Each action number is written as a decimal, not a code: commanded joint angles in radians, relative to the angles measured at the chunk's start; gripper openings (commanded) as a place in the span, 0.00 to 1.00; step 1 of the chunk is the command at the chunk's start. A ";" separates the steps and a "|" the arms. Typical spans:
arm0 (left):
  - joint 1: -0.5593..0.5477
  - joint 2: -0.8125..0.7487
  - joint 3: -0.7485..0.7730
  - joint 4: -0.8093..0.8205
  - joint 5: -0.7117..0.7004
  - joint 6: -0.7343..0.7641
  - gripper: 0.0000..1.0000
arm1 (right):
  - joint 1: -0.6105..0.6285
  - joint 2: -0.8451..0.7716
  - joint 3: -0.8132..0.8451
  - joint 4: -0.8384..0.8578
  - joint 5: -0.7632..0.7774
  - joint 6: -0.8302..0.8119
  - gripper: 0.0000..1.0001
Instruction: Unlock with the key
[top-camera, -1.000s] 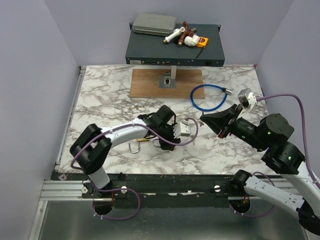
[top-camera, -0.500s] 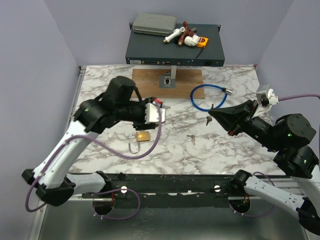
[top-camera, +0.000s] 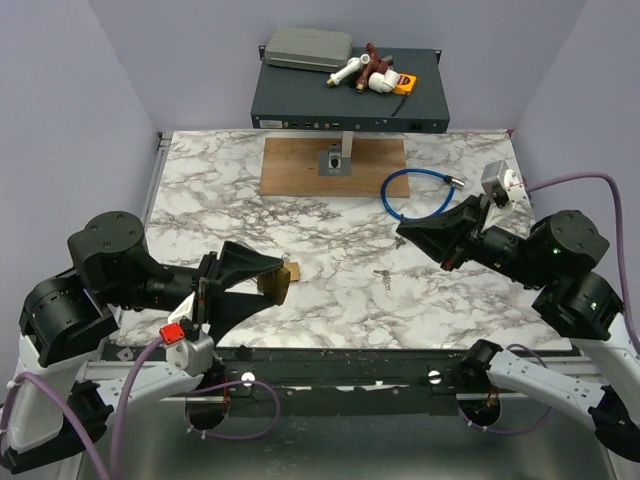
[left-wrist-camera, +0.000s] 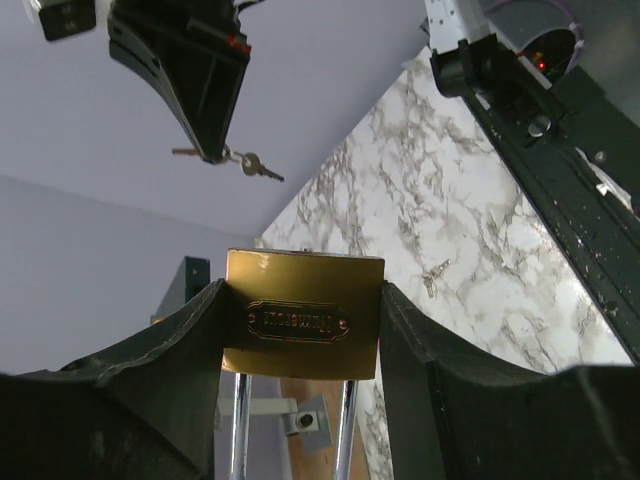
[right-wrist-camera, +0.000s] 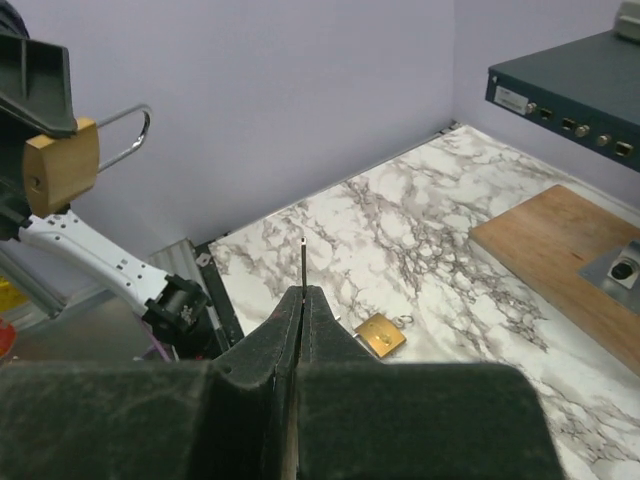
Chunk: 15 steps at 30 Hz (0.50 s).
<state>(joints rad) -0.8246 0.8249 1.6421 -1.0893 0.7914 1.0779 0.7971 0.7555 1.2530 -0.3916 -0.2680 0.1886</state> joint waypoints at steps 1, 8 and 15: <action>-0.022 0.023 0.057 0.089 0.159 0.035 0.00 | -0.003 0.022 0.022 -0.002 -0.131 -0.014 0.01; -0.037 -0.004 0.052 0.223 0.307 -0.068 0.00 | -0.004 0.055 0.021 0.001 -0.222 -0.028 0.01; -0.045 -0.018 0.027 0.287 0.347 -0.129 0.00 | -0.003 0.095 0.025 0.017 -0.285 -0.036 0.01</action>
<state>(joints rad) -0.8631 0.8288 1.6684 -0.9207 1.0538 0.9703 0.7971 0.8322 1.2537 -0.3904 -0.4763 0.1665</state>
